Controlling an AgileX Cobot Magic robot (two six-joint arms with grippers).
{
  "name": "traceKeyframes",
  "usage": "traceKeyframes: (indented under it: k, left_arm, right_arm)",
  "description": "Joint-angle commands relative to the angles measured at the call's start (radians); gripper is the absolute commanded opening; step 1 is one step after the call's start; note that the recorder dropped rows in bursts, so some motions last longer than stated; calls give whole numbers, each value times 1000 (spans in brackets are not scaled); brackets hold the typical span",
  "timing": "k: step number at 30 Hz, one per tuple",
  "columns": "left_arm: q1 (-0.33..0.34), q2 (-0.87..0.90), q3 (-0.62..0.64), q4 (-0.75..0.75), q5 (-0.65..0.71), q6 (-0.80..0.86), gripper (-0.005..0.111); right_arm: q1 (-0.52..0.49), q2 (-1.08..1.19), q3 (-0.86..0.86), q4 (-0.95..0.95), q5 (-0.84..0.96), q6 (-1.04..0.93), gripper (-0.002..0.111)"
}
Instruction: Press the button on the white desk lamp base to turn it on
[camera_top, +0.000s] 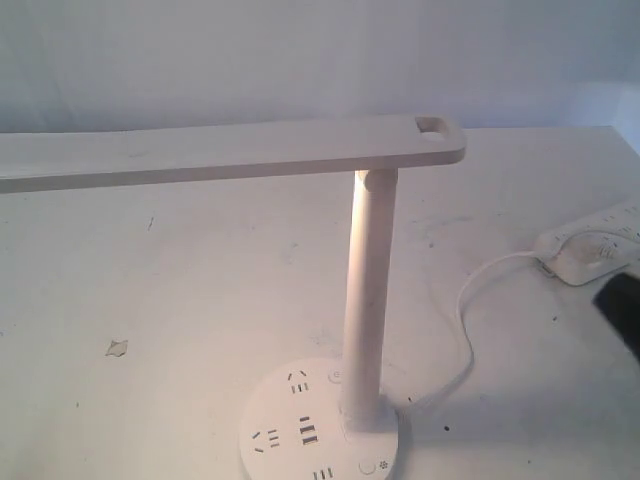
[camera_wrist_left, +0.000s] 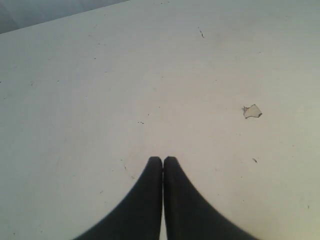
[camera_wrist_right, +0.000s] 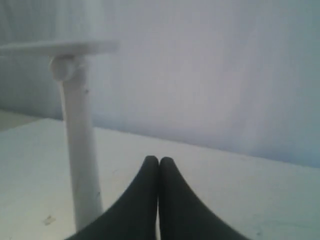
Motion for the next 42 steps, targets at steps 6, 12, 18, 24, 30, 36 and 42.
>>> traceKeyframes:
  k: [6,12,18,24,30,36,42]
  left_arm:
    - [1,-4,3,1,3,-1,0]
    - [1,-4,3,-1,3,-1,0]
    - [1,-4,3,-1,3,-1,0]
    - [1,-4,3,-1,3,-1,0]
    - [1,-4,3,-1,3,-1,0]
    - [1,-4,3,-1,3,-1,0]
    - [1,-4,3,-1,3,-1,0]
  right_arm:
    - [-8,-174,3,113,219,-38,0]
    - [-8,-171,5,157,378,63,0]
    - [-8,-171,5,157,342,191,0]
    - [-8,-171,5,157,370,204,0]
    - [-8,-171,5,152,514,180,0]
    - [-8,-171,5,50,735,40,0]
    - [-8,-171,3,42,729,33,0]
